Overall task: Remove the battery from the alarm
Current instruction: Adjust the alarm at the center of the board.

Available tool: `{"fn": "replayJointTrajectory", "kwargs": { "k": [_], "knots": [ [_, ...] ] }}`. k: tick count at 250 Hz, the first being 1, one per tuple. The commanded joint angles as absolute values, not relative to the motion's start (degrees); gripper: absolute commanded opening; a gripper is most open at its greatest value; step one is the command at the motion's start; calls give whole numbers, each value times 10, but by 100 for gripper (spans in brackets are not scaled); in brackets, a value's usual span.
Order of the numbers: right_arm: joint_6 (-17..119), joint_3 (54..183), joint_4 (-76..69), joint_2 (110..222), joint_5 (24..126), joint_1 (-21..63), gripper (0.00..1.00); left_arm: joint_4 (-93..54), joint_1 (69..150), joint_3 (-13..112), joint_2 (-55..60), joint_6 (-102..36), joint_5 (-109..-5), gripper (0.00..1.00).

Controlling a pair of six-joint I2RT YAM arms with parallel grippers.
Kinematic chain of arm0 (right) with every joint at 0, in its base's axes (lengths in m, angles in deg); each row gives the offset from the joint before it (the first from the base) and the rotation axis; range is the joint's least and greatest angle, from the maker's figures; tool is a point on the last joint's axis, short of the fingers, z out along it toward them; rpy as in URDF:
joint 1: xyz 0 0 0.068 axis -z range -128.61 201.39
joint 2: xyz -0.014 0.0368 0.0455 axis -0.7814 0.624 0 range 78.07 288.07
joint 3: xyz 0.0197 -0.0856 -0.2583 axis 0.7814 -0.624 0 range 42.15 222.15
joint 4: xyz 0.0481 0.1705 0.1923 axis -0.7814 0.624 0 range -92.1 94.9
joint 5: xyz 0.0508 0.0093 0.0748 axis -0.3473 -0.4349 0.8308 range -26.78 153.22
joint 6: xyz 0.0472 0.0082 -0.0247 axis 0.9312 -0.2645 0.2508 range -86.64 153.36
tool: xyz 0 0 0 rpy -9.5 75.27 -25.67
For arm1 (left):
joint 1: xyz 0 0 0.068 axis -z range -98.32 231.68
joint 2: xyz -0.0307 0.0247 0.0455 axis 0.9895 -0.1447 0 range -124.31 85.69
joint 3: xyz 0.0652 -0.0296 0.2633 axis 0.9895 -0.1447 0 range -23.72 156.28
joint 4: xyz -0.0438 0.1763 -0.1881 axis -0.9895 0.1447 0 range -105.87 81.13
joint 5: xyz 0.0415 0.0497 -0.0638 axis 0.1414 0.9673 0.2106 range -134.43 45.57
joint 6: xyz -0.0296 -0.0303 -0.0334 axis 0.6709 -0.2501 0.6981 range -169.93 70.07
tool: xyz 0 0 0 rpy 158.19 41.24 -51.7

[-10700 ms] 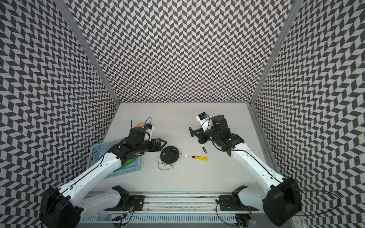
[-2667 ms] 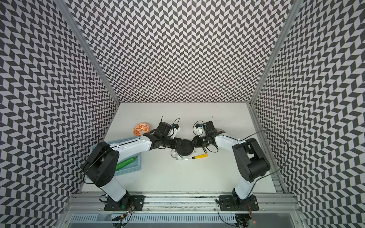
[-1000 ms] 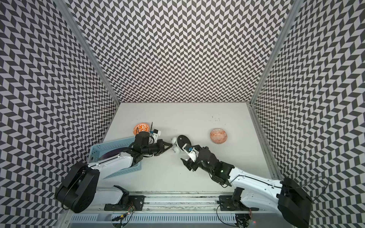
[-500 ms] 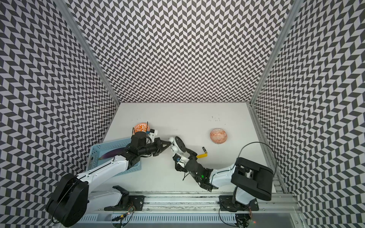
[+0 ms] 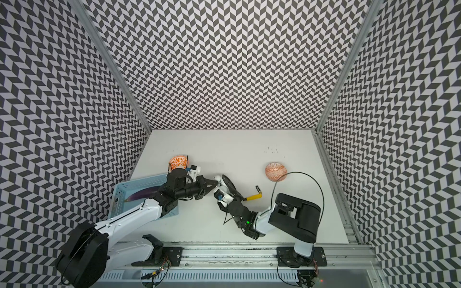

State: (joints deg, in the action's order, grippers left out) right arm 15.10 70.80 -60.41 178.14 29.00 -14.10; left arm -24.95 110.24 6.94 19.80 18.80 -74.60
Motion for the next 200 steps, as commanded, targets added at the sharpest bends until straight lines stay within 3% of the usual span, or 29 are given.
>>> {"fn": "replayJointTrajectory", "kwargs": {
  "k": [1,28,55,109,139,162,200],
  "knots": [
    [207,699,-567,1695,350,-136,47,-217,1087,96,236,146,-733,29],
    [299,714,-445,1613,518,-88,41,-117,1049,150,258,53,-718,56],
    [393,727,-390,1569,690,-21,37,-15,1025,205,281,-70,-644,72],
    [560,788,-389,1646,1002,114,39,31,1024,223,266,-225,-599,77],
    [604,850,-368,1736,1111,163,45,41,1024,228,243,-269,-600,76],
    [597,896,-321,1800,1149,199,52,37,1024,226,238,-287,-582,77],
    [589,956,-269,1883,1180,262,75,18,1022,223,233,-290,-536,84]
  ]
}}
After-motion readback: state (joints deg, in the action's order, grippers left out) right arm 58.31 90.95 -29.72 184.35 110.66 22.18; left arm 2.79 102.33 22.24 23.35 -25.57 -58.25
